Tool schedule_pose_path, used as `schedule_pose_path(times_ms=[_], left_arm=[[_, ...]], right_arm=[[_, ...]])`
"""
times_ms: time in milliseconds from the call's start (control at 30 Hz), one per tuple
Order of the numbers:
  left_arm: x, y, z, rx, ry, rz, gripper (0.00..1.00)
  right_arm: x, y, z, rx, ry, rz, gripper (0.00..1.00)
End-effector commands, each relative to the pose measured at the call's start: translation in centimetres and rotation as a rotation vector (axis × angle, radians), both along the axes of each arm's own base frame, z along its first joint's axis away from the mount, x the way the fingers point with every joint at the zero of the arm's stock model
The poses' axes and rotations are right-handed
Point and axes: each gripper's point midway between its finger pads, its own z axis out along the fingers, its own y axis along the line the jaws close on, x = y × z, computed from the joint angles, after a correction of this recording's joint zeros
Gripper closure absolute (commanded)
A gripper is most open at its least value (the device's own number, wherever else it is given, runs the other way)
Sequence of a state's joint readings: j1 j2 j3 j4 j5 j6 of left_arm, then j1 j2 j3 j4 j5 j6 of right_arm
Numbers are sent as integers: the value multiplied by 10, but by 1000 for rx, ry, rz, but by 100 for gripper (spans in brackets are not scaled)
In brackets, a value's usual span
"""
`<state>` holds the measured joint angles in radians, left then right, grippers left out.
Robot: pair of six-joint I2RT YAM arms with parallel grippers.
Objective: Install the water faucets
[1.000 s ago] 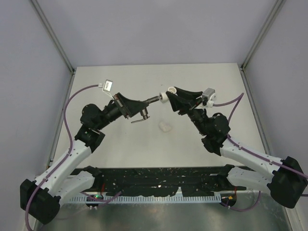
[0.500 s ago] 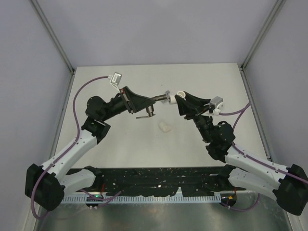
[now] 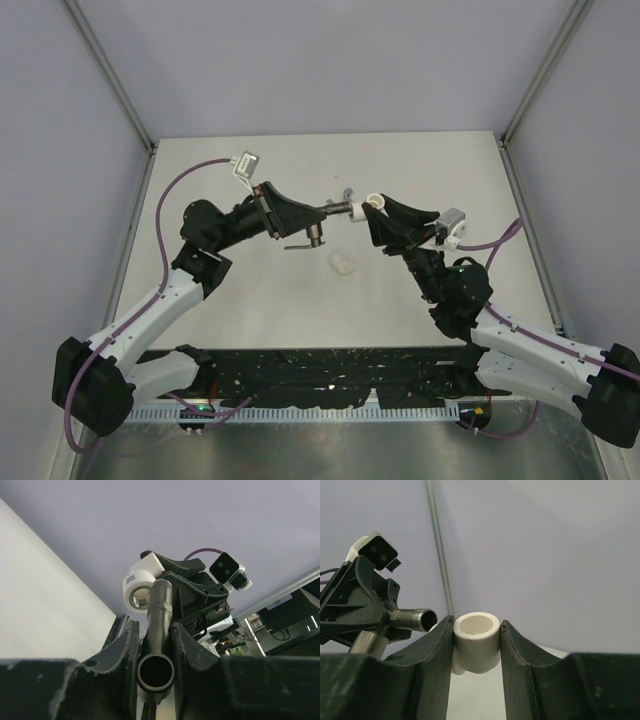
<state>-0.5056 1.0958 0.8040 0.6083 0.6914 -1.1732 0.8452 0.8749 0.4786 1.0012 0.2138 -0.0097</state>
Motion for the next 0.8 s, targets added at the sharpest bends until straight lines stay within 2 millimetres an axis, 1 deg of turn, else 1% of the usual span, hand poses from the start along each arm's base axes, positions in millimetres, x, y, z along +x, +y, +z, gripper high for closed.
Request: schedule_pose_path(times_ms=[0,200,500,667,767], left_arm=[[-9,-1,8,5,-60,-11,100],[-8,0,5,28,-66,13,100],[-8,-4,4,45,-67,0,100],[-14,-4,11,36,-87,-10,100],[-13,-4,10,41,-88,-7,100]], right_arm=[[-9,-9,28,47,-71,-30,95],[-12,-15,31,61,-70,-60,95],[-17,-6,32,29,-90,-47,95],[-15,-3,28,4,-83,-52,95],[-16,2,29,-7,-83,-36,95]])
